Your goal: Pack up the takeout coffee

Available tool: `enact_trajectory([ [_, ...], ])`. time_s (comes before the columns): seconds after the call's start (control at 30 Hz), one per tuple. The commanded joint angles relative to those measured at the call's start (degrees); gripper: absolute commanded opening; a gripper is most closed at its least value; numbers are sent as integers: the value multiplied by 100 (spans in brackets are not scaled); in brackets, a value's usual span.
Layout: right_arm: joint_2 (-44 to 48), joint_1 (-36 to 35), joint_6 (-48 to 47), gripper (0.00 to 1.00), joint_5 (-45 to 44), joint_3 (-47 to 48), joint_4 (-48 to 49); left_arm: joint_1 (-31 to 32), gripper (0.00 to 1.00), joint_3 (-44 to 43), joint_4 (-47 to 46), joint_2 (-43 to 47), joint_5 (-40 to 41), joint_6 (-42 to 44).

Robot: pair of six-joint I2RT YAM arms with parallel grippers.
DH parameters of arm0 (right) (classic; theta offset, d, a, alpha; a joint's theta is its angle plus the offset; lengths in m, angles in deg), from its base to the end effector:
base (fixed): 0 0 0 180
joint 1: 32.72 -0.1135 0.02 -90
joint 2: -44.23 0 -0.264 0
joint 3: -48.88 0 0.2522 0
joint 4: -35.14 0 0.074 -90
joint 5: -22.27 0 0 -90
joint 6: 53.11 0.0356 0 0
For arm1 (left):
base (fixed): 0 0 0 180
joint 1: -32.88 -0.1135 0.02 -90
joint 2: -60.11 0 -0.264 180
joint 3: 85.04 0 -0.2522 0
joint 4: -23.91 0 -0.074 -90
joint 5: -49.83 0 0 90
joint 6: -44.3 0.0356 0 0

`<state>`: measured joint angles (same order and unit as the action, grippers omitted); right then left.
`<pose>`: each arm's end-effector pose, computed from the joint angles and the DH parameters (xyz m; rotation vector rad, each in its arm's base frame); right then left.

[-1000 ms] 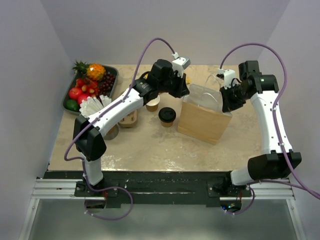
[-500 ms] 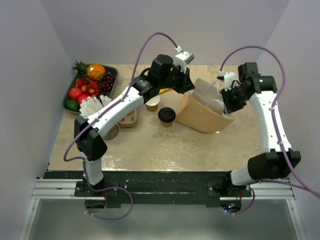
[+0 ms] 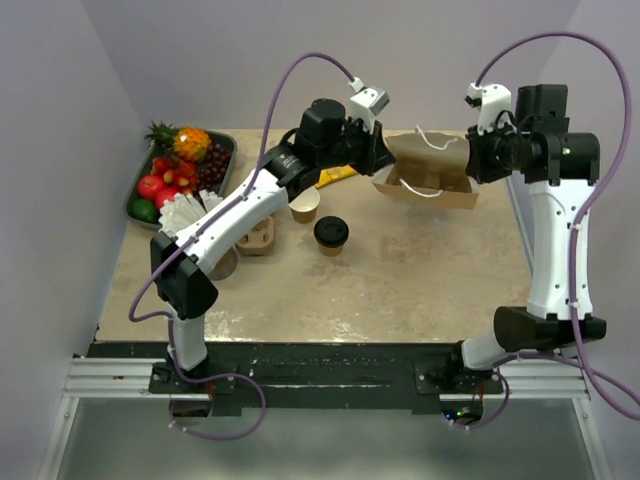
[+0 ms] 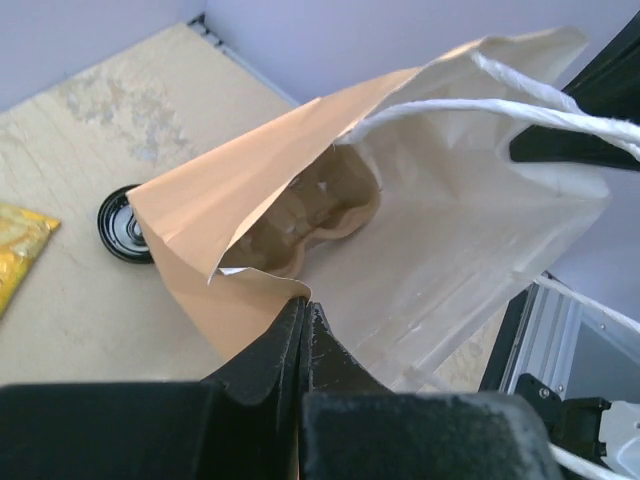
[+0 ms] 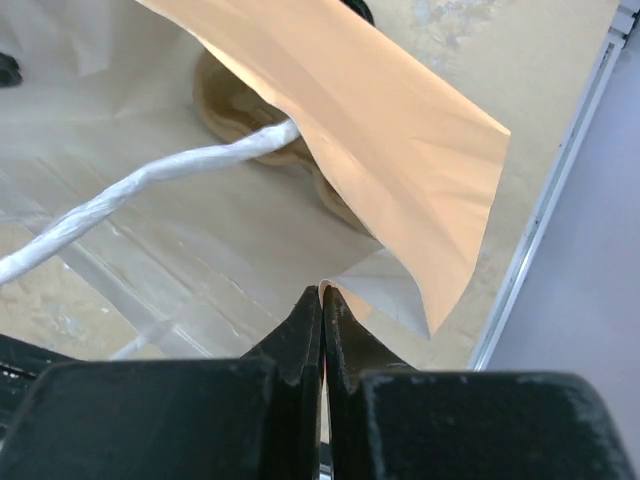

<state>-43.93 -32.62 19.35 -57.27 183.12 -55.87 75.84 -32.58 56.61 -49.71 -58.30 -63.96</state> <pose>0.2636 0.0060 0.4820 -0.4422 2.2972 0.0627 0.3246 -0.3174 0.4107 0.6449 1.8381 -1.0212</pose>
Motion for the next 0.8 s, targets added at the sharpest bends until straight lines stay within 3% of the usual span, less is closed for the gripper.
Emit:
enact_trajectory([
  [0.0, 115, -27, 23, 0, 228, -655, -326, 81, 0, -225, -259, 278, -41, 7],
  [0.03, 115, -27, 5, 0, 237, -1171, -308, 81, 0, -163, -224, 207, -50, -19],
  [0.13, 36, -27, -92, 0, 79, -1563, -361, 81, 0, -22, -233, -13, -164, -72],
  [0.37, 149, -27, -21, 0, 430, -438, -361, 116, 0, -180, -294, 294, -191, 33],
  [0.77, 1054, -27, -215, 0, 816, -1580, -369, 107, 0, 962, -373, 971, -1077, -20],
])
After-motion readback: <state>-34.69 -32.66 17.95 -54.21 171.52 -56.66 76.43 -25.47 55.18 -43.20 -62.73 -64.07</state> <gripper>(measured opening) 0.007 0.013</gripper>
